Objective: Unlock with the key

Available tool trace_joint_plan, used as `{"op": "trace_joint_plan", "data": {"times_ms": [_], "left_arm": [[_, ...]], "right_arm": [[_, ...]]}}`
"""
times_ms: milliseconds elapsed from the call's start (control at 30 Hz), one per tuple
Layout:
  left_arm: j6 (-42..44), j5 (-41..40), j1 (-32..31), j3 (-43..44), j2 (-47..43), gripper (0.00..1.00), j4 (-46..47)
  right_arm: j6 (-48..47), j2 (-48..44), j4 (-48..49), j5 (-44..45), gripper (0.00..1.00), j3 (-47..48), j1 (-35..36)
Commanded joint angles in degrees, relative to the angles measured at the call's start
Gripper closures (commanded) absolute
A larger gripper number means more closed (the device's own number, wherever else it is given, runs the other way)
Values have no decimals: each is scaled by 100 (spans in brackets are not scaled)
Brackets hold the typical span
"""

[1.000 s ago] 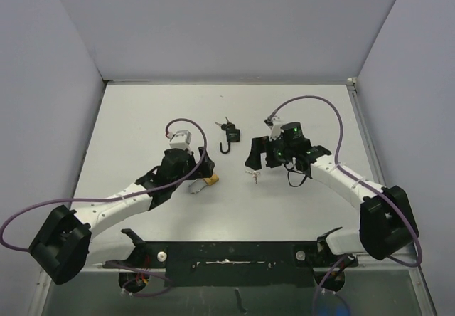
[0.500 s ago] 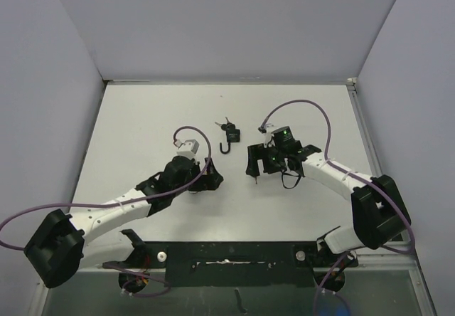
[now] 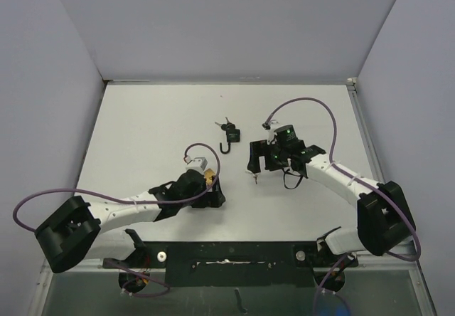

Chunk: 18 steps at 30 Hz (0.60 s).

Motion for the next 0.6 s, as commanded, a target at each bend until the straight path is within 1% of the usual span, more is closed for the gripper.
{"op": "trace_joint_plan", "data": {"times_ms": [0, 267, 433, 567], "left_arm": [[-125, -251, -13, -9, 165, 2, 285], [-135, -510, 163, -170, 325, 2, 288], [-81, -481, 444, -303, 327, 2, 372], [-44, -449, 488, -290, 281, 2, 368]], "right_arm": [[88, -369, 281, 189, 1, 192, -30], [107, -494, 295, 174, 1, 140, -60], [100, -495, 310, 139, 1, 126, -63], [100, -495, 315, 144, 0, 130, -67]]}}
